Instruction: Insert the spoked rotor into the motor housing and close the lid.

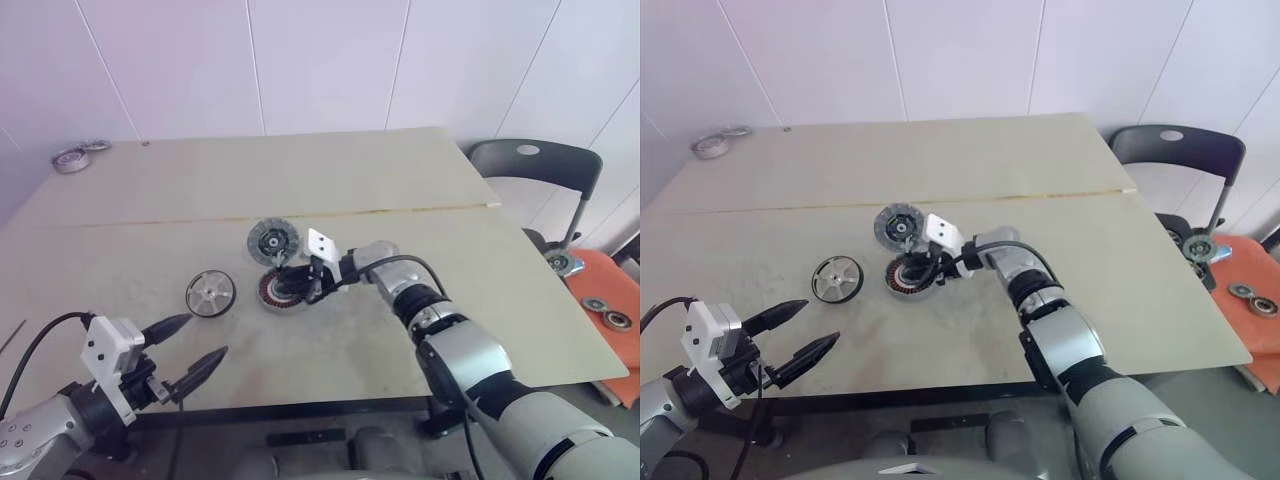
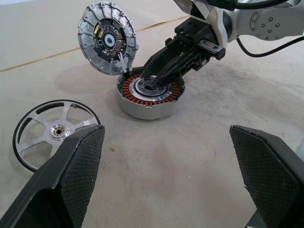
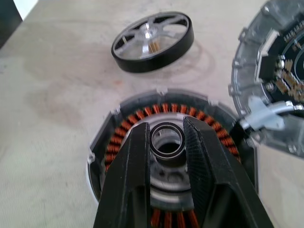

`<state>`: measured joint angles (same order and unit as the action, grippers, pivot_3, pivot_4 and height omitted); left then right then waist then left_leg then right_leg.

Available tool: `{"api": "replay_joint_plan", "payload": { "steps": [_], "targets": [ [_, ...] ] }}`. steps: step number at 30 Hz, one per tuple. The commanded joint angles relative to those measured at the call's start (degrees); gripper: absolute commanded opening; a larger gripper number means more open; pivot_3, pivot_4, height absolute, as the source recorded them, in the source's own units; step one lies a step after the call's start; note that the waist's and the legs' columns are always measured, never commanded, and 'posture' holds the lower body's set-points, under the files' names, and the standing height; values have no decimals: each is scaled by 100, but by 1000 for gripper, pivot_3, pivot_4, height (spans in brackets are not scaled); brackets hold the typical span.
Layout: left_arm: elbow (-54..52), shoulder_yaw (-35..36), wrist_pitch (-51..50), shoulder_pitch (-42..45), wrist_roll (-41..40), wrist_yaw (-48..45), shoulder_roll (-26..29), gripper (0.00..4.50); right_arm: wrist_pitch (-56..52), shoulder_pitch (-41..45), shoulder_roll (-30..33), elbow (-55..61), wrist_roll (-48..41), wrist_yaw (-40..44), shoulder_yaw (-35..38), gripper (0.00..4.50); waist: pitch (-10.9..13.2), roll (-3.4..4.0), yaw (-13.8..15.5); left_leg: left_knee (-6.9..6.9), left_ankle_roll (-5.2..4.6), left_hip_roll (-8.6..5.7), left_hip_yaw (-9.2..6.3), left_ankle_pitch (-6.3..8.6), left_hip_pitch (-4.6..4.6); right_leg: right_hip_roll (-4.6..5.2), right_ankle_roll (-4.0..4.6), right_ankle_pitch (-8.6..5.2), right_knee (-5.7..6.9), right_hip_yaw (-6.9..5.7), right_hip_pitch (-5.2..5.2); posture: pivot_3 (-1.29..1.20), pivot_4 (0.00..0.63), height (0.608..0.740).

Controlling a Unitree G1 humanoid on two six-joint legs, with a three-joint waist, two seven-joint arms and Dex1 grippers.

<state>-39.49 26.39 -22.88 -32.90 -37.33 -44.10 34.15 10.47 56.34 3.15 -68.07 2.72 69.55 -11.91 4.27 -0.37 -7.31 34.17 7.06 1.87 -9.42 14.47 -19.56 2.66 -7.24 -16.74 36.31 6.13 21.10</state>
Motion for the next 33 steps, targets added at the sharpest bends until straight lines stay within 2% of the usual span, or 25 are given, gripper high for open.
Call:
{"api": "replay_joint_plan", "payload": {
  "steps": [1, 33],
  "targets": [
    [-93, 33, 164, 40, 2, -23, -19, 4500, 122, 44, -6, -21, 47, -11, 45, 664, 0, 0, 0, 0, 0, 0, 0, 0, 0, 0, 0, 0, 0, 0, 0, 0, 0, 740],
    [30, -190, 560, -112, 227, 4, -300, 4500, 294, 96, -75, -95, 170, -460, 92, 664, -1, -1, 0, 1, 0, 0, 0, 0, 3, 0, 0, 0, 2, 0, -2, 0, 0, 740]
  ]
}}
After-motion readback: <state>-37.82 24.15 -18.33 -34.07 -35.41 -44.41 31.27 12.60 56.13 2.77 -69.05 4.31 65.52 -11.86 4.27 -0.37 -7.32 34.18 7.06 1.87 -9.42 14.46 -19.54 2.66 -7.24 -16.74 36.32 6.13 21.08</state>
